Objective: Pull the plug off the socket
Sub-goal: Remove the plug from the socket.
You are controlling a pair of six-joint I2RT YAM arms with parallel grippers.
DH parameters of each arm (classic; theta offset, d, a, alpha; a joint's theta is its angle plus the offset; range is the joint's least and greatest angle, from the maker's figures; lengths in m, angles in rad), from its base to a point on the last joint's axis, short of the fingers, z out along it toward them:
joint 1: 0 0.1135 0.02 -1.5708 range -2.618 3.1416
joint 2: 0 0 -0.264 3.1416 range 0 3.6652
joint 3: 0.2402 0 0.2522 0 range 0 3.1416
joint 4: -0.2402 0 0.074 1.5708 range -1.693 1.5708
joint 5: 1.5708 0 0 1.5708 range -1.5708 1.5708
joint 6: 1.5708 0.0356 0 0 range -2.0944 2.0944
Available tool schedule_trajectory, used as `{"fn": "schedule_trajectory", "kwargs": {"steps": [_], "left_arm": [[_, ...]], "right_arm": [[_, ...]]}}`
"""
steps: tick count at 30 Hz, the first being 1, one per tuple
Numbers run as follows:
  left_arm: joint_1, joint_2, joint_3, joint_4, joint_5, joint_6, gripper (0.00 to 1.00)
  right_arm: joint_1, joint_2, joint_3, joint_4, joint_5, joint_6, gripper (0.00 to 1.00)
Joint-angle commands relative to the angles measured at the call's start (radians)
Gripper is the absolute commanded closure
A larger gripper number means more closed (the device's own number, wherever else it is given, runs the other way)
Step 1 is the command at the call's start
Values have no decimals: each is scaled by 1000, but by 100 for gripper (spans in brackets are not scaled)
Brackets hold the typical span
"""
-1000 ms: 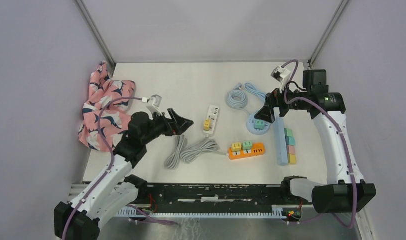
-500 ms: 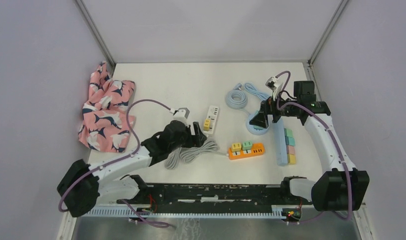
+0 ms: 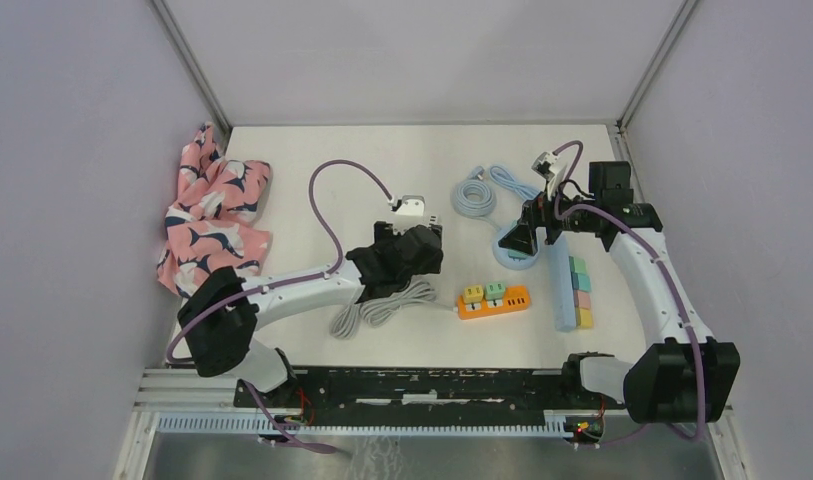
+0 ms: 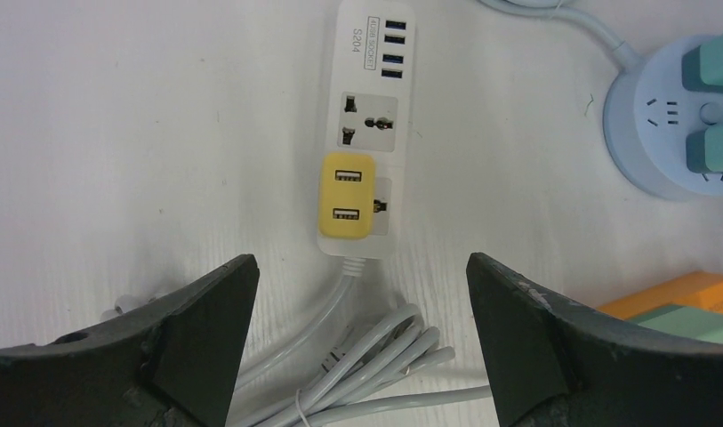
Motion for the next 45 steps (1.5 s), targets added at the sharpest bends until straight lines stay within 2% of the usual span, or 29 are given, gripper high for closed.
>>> {"fn": "schedule_trajectory", "kwargs": {"steps": [1,6,13,28,45], "left_arm": [[0,11,-1,111,29,104,6],[0,25,-8,174,94,176,5],[1,9,-56,241,128,187,4],[2,-84,-191,395,105,200,3],[11,-93,-229,478,130,226,2]], "right_arm": [[-4,-38,13,16,-33,0,0],[-4,-41,15,13,-33,-1,0],[2,-34,19,5,-32,-1,0],[13,-18,22,-2,-29,-5,0],[39,-1,16,4,-29,-1,0]]}}
